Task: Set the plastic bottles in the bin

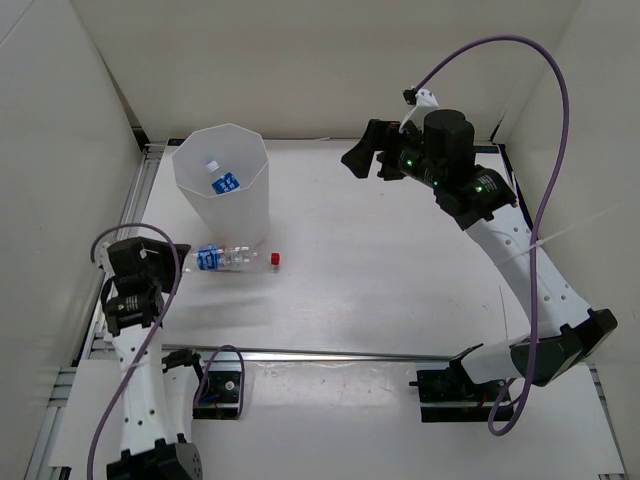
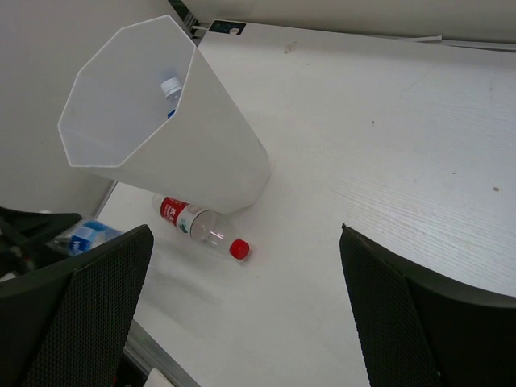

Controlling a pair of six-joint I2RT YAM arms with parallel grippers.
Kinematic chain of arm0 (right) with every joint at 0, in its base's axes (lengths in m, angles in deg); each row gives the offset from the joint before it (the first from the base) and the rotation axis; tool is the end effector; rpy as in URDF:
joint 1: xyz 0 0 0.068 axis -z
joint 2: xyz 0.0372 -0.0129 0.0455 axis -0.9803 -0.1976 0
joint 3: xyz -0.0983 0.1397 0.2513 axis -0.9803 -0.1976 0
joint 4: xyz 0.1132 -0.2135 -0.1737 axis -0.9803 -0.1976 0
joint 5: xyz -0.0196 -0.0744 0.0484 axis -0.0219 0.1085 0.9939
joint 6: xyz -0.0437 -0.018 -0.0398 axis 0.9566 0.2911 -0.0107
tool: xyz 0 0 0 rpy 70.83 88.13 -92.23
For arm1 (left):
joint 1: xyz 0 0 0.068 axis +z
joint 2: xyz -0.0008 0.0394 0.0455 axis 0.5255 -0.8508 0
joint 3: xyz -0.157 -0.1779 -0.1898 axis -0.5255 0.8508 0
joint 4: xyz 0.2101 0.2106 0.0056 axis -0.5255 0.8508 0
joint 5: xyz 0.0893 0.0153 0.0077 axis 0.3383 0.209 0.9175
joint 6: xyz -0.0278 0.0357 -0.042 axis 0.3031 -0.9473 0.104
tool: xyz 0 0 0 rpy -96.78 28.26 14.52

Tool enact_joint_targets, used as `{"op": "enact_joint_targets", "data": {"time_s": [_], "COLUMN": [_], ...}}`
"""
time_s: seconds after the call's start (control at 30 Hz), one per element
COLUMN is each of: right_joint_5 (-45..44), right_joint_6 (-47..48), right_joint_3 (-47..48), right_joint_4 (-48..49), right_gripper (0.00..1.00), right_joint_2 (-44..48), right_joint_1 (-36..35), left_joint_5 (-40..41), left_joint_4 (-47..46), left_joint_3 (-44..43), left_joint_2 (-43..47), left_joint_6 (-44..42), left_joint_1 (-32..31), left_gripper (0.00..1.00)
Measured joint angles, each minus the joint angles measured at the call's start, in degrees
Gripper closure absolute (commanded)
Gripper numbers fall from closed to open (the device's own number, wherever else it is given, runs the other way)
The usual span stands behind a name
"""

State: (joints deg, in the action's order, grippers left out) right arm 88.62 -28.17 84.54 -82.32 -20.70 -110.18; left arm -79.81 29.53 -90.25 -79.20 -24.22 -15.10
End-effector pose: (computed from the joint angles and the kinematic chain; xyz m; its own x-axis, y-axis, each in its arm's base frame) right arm 0.2865 0.1801 0.5098 -0.3975 0.2246 -0.8897 -0.4626 0.7883 0.4057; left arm 0.1580 0.0428 0.2815 -0.1264 -0.9385 -0.3213 -0.6659 0.3204 -0.6737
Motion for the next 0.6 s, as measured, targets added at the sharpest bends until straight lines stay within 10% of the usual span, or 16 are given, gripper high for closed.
{"op": "enact_joint_targets", "data": {"time_s": [0.3, 0.6], "right_joint_5": [0.04, 0.15], "right_joint_6": [-0.04, -0.79], "right_joint_3": [0.0, 0.0], "right_joint_4": [0.02, 0.07], "right_gripper": [0.0, 0.0], "right_joint_2": [-0.9, -1.55], "right_joint_1": [0.0, 0.0], "left_joint_5": [0.07, 0.35], "left_joint_4": [4.81, 1.4], "left_joint_3": [-27.69, -45.75], "left_joint_2": [0.74, -17.55], "left_joint_6": [-10.6, -16.2], "left_joint_1": [0.17, 0.15], "left_gripper": [0.42, 0.38]}}
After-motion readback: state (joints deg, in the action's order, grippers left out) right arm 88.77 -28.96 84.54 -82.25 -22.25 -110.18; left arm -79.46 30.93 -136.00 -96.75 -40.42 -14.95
